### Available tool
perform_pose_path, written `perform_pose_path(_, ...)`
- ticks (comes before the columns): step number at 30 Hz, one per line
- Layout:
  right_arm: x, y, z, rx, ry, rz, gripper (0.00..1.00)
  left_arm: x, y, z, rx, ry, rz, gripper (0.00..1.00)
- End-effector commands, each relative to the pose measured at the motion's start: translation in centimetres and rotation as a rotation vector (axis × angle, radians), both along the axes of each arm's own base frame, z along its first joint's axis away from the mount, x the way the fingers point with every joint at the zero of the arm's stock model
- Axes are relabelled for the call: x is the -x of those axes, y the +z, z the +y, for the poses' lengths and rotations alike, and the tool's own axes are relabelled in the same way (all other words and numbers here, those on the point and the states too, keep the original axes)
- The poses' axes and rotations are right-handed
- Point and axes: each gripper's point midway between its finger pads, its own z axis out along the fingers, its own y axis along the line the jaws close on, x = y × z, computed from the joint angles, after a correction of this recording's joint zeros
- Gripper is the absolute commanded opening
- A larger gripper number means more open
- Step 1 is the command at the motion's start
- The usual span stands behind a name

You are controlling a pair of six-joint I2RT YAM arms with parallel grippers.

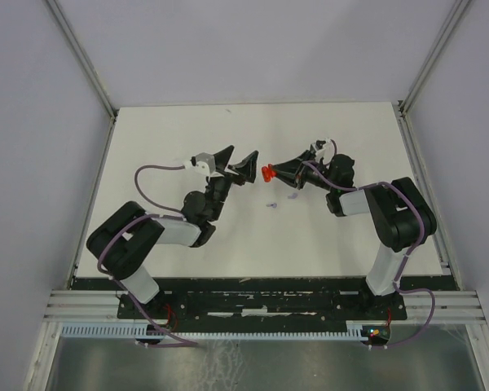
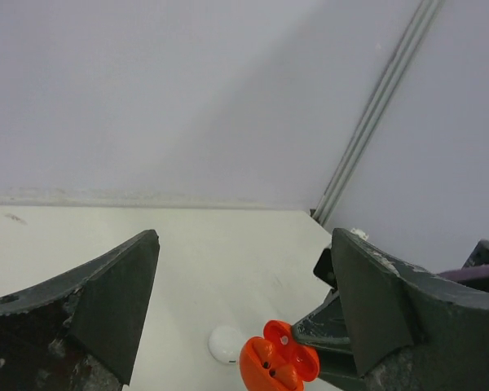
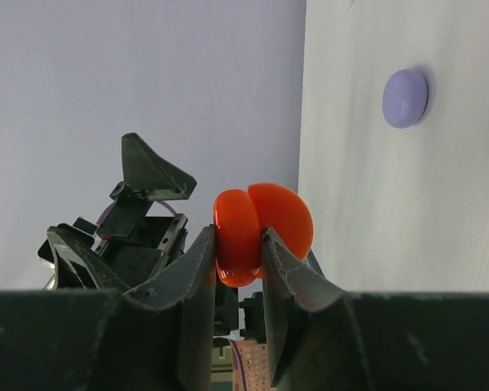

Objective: Insert the wireless bluetooth earbuds into the charging case
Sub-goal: Place the earbud in the charging case.

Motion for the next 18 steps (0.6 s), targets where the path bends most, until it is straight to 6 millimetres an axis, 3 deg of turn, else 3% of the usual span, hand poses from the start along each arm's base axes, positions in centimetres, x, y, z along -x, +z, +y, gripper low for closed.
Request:
perform_pose_path(1,-0.2,2.0,-0.6,-0.03,0.003,-0.09,0.01,1.2,3.9,4.2,0.096,0.145,-0.085,0.92)
perform_pose_path(4,-0.9,2.4,-1.2,-0.038,-0.014,-0.095,0.01,0.9,1.0,4.3,0.031,0.158,0.015,0.94)
perform_pose_path(10,-2.8,3.1,-1.6,-0.038,-0.052,-0.103,0.01,2.2,-3.9,1.7,-0.24,0.183,0.06,0.99)
perform_pose_path(18,-4.3,3.8,-1.6,-0.052,-0.087,-0.101,0.01,3.2,-7.5,-2.3,-0.443,0.192,0.023,0.99)
